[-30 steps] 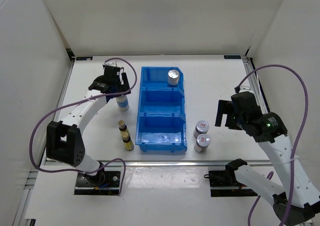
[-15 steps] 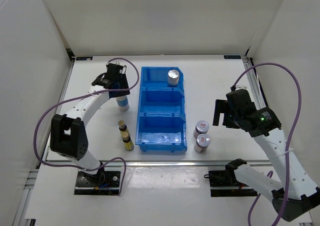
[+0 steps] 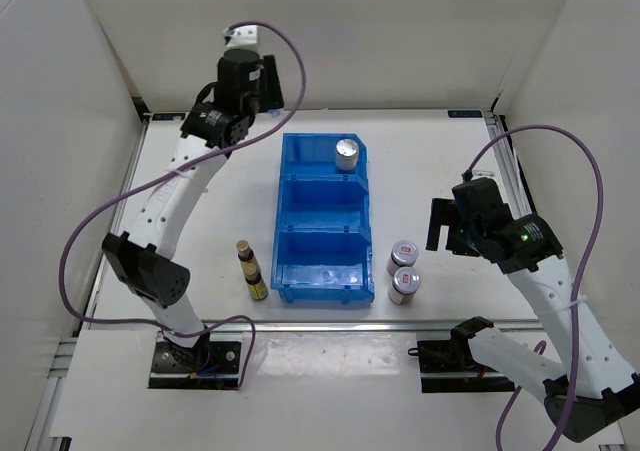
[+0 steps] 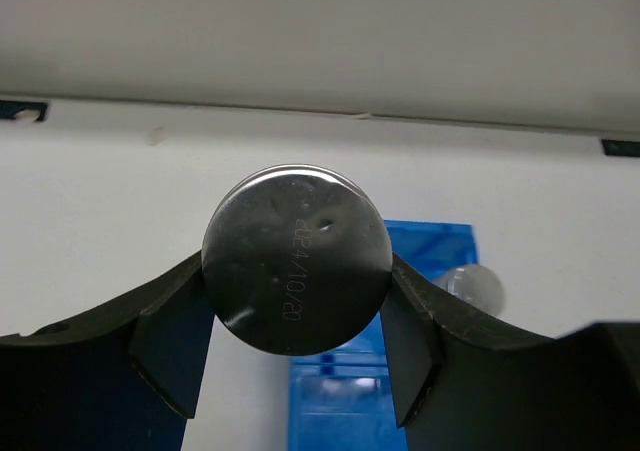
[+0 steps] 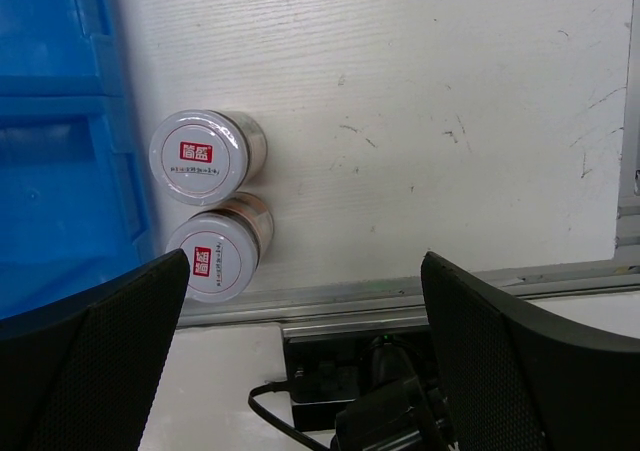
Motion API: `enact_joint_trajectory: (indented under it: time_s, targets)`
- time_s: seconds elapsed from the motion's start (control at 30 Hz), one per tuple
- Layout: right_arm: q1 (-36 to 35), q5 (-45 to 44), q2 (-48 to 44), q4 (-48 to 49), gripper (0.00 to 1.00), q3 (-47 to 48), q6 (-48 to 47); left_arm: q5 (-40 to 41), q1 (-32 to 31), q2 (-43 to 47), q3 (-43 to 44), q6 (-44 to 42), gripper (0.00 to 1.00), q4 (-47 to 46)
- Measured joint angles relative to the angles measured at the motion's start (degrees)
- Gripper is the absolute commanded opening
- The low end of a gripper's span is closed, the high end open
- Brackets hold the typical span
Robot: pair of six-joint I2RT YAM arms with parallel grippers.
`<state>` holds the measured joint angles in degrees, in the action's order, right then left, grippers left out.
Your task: Organize the condiment bottles
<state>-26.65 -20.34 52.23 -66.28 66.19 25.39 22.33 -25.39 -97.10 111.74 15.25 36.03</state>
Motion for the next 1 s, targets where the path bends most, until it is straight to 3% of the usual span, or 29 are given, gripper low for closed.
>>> enact_joint_trajectory:
  time_s: [0.2, 0.43, 0.63, 0.73, 0.77, 0.87, 1.0]
  targets:
    - [0.0, -0.46, 0.02, -0.02, 1.0, 0.0, 0.17, -5.16, -4.98, -10.21, 5.33, -2.23, 0.11, -0.96]
    - [0.0, -0.76, 0.0, 0.0, 1.0, 0.0, 0.76, -7.39, -5.25, -23.45, 5.51, -2.62, 0.11, 1.31]
    - [0.0, -0.79, 0.0, 0.0, 1.0, 0.0, 0.96, -7.76, -4.72, -26.82, 5.27, -2.73, 0.12, 2.38]
    - [0.0, -0.79, 0.0, 0.0, 1.0, 0.0, 1.03, -8.44, -4.22, -27.26, 5.27, -2.51, 0.63, 1.95]
    - [0.0, -0.79, 0.0, 0.0, 1.0, 0.0, 1.03, -8.92, -4.07, -27.36, 5.27, -2.32, 0.86, 1.86]
    - [0.0, -0.79, 0.0, 0.0, 1.0, 0.0, 1.03, -9.99, -3.63, -27.52, 5.27, -1.62, 1.0, 0.98]
    - [0.0, -0.79, 0.0, -0.02, 1.0, 0.0, 1.03, -10.32, -3.19, -27.45, 5.27, -1.01, 1.0, -0.22]
